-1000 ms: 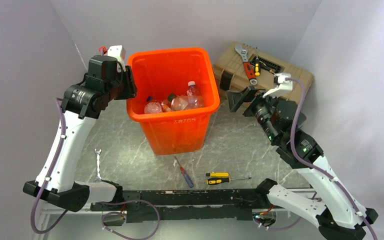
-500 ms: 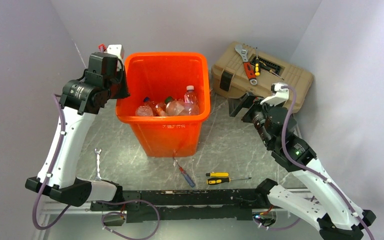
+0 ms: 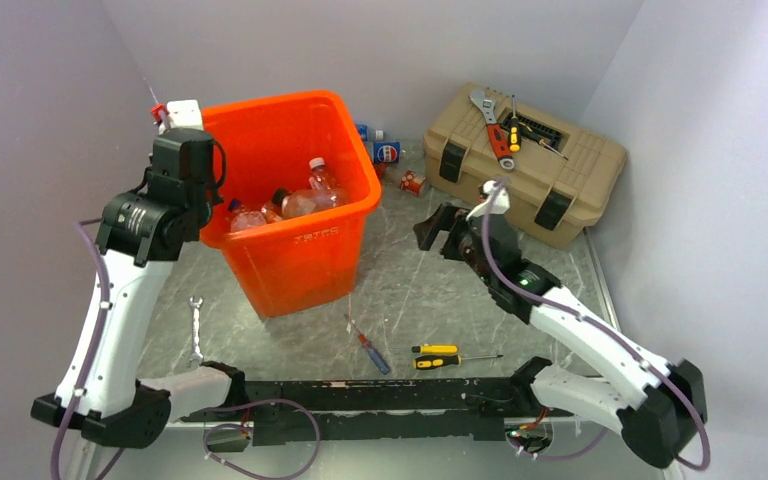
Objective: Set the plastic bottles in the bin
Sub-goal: Move the trash bin to the corner of the board.
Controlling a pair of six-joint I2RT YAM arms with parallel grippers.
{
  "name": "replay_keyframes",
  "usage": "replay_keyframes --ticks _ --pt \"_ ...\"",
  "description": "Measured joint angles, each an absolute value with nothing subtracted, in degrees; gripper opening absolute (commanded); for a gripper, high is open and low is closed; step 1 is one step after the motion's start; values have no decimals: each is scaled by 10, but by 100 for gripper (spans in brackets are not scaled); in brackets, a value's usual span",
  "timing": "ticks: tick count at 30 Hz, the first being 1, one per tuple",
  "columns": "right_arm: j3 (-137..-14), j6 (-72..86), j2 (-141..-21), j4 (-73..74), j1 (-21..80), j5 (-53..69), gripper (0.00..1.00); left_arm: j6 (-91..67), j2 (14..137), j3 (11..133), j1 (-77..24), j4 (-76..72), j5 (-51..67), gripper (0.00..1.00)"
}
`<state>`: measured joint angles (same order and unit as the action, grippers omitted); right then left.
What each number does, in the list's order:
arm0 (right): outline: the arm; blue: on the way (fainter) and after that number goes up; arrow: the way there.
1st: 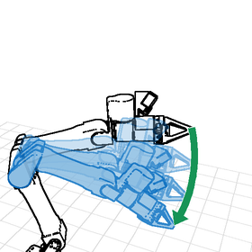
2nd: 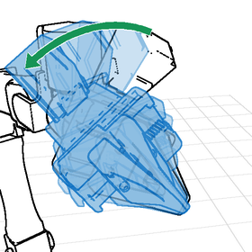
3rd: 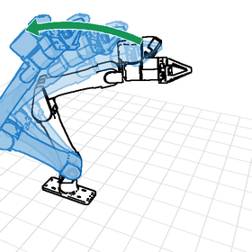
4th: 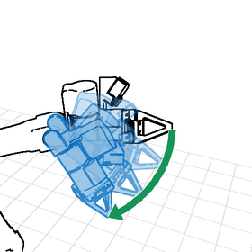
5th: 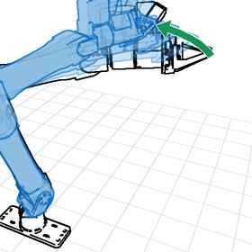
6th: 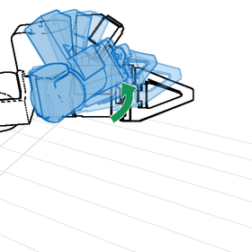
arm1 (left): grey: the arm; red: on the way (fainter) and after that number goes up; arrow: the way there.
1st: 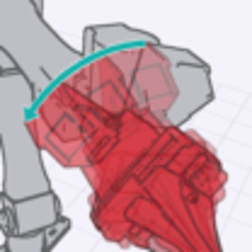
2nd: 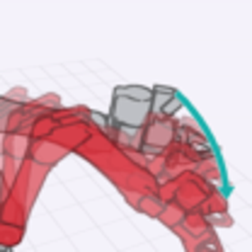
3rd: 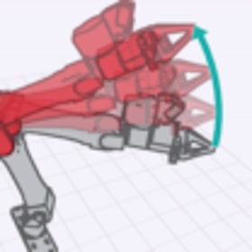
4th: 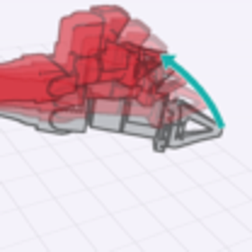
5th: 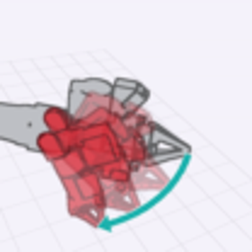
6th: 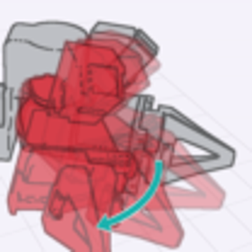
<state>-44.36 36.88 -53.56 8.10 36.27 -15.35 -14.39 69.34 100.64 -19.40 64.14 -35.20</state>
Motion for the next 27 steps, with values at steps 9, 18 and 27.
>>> replay_keyframes --ticks 9,18,27 --pt "-415 406 -713 -41 362 -66 97 -145 614 885 -145 579 -408 1" --pt "-472 434 -862 -122 363 21 96 -128 610 871 -96 541 -419 67" --pt "-539 453 -959 -138 375 57 95 -114 616 941 -90 518 -458 99"
